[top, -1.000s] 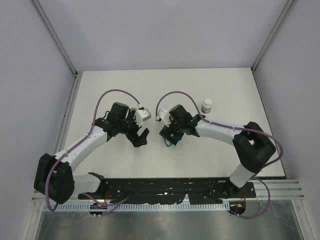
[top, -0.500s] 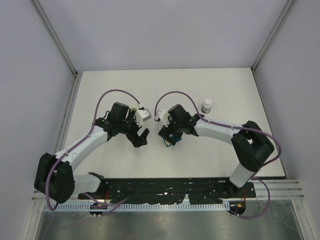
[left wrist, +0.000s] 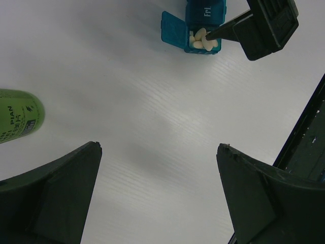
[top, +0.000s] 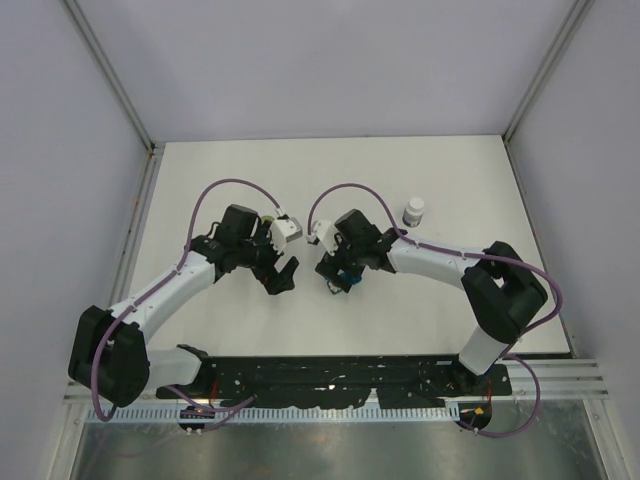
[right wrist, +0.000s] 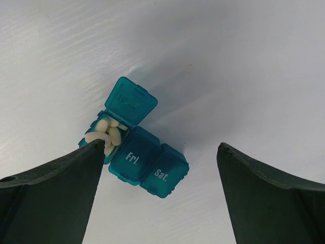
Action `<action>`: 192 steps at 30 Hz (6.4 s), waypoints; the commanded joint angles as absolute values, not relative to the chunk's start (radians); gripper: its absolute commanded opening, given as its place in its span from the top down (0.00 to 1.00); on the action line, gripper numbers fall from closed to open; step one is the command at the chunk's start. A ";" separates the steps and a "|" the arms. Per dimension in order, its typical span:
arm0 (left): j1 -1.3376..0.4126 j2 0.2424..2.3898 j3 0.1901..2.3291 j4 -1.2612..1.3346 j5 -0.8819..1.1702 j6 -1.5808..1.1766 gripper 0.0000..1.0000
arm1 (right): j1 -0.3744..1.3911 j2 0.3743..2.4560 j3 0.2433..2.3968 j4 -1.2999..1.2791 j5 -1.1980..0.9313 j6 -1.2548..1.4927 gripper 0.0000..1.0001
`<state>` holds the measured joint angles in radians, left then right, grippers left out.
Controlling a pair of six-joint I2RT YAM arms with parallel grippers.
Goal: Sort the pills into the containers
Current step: Pick up the pill container at the center of the board.
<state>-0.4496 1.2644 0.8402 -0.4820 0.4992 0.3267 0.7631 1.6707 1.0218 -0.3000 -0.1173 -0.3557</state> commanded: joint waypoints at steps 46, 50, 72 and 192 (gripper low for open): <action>-0.434 1.241 0.839 -0.456 0.515 0.347 0.00 | 0.792 1.698 1.085 -0.318 -0.098 -0.351 0.05; -0.433 1.243 0.842 -0.453 0.517 0.347 0.00 | 0.792 1.693 1.080 -0.327 -0.089 -0.360 0.05; -0.433 1.249 0.854 -0.460 0.522 0.344 0.00 | 0.792 1.631 1.049 -0.350 -0.040 -0.391 0.05; -0.285 1.157 0.884 -0.538 0.571 0.387 0.00 | 0.657 1.718 1.068 -0.612 -0.397 -0.970 0.05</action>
<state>-0.2920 1.1786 0.8505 -0.5438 0.5442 0.3969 0.6411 1.7573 1.0863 -0.6952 -0.4267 -1.0481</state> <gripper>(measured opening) 0.996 0.954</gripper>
